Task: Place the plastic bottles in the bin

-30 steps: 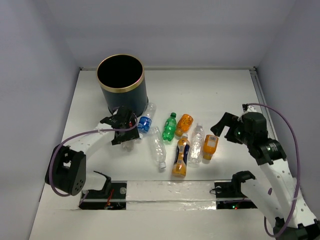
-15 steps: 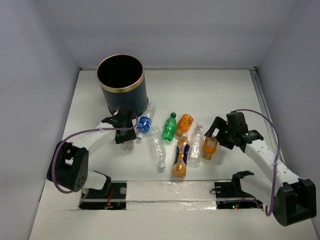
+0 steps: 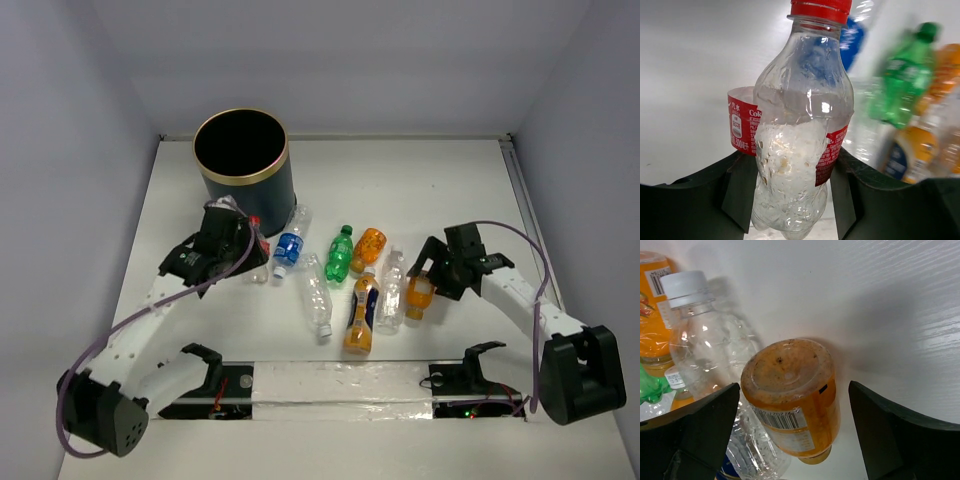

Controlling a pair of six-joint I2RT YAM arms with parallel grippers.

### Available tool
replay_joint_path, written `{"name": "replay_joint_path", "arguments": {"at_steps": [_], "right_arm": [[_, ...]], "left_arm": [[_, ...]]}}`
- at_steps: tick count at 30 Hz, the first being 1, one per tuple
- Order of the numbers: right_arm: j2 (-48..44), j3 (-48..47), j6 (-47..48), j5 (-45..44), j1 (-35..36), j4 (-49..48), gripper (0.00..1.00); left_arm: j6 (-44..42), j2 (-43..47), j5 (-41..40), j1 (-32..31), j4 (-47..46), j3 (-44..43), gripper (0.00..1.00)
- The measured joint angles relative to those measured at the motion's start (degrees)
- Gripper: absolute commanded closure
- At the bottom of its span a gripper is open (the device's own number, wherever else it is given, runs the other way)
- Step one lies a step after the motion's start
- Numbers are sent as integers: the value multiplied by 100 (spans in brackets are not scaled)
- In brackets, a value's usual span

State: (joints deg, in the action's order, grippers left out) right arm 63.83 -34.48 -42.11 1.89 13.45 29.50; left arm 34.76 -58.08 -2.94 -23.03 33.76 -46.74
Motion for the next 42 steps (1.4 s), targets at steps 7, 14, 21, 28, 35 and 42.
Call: {"name": "replay_joint_path", "arguments": {"at_steps": [7,14,21,28,35,42], "right_arm": [[321,-225,-35,-140,0,85,23],[173,-319,-61,-496,0,385,32],[-1172,-411,-234,-649,0,870,30],[-1965,-1307,-428,-275,0,1270,29],[-1115,-3067,-649,328,181,1036,29],[938,-5501,-774,433,1200,411,28]], "left_arm": [[122,367,540,2,153,-1720,78],[-249,-726,549,291,-284,-3987,77],[-385,-2190,769,1366,-820,-4931,75],[-490,-3451,765,1589,-901,-5499,47],[-673,-3585,855,1591,-828,-5582,18],[-903,-2461,1021,1591,-890,-5112,34]]}}
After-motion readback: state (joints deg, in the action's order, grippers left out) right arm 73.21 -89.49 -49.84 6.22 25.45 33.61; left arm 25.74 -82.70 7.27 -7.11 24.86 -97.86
